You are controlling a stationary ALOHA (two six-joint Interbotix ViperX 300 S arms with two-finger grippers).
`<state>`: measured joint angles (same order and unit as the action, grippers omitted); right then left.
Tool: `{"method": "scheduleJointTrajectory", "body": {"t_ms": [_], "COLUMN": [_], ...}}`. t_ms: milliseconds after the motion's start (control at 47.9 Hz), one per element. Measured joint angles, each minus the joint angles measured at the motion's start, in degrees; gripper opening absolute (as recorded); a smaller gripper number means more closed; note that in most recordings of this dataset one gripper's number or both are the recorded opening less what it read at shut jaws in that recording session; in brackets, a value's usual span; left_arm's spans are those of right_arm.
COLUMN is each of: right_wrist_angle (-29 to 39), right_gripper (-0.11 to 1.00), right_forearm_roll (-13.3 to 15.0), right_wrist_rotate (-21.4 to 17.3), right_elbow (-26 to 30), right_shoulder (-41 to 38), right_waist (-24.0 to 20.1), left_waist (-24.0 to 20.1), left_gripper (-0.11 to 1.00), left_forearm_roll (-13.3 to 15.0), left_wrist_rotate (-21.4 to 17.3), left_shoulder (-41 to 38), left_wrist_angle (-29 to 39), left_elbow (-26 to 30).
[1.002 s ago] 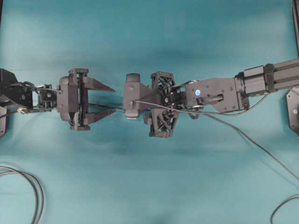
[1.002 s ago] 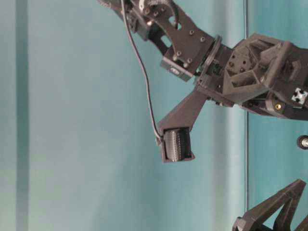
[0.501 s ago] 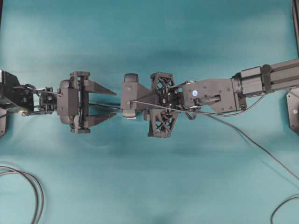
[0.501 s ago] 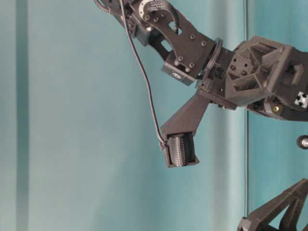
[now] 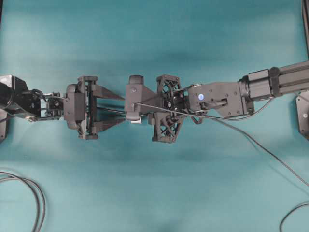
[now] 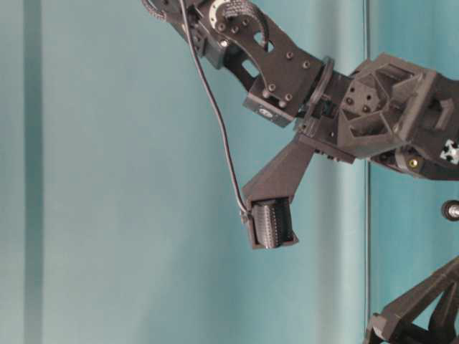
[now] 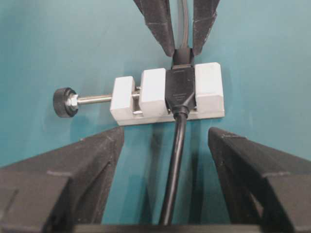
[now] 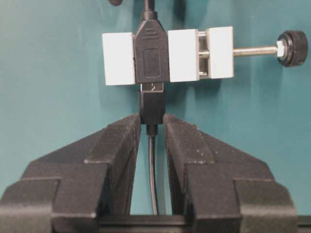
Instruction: Insert the USB cable into the female connector supported by the left arm.
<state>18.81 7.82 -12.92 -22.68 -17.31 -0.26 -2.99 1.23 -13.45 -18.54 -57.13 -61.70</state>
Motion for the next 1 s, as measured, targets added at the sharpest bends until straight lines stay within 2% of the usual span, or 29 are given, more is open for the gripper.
{"method": "scheduleJointTrajectory", "body": {"t_ms": [125, 313, 522, 584, 835, 1002], "right_wrist_angle": [1.0, 1.4, 1.6, 1.6, 1.6, 2.6], "right_gripper": [0.20, 0.21, 0.45, 0.49, 0.49, 0.47], "right_forearm_roll": [0.1, 0.1, 0.1, 0.3, 1.1, 3.3], "right_wrist_rotate": [-1.8, -2.0, -1.9, -1.9, -1.1, -1.0], "right_elbow": [0.2, 0.5, 1.4, 1.4, 1.4, 1.4], "right_shoulder": [0.0, -0.1, -0.3, -0.3, -0.3, -0.4], "right_waist": [-0.4, -0.4, -0.4, -0.4, -0.4, -0.6], "left_waist": [0.0, 0.0, 0.1, 0.0, 0.0, 0.1], "left_gripper": [0.75, 0.75, 0.75, 0.75, 0.74, 0.64], "left_forearm_roll": [0.0, 0.0, 0.0, 0.0, 0.0, 0.0], "left_wrist_rotate": [0.1, 0.1, 0.0, 0.1, 0.1, 0.1], "left_shoulder": [-0.1, -0.3, -0.4, -0.5, -0.5, -1.1], "left_wrist_angle": [0.1, 0.1, 0.0, -0.1, -0.3, -0.5], "left_elbow": [0.0, 0.1, 0.0, 0.0, 0.0, -0.1]}}
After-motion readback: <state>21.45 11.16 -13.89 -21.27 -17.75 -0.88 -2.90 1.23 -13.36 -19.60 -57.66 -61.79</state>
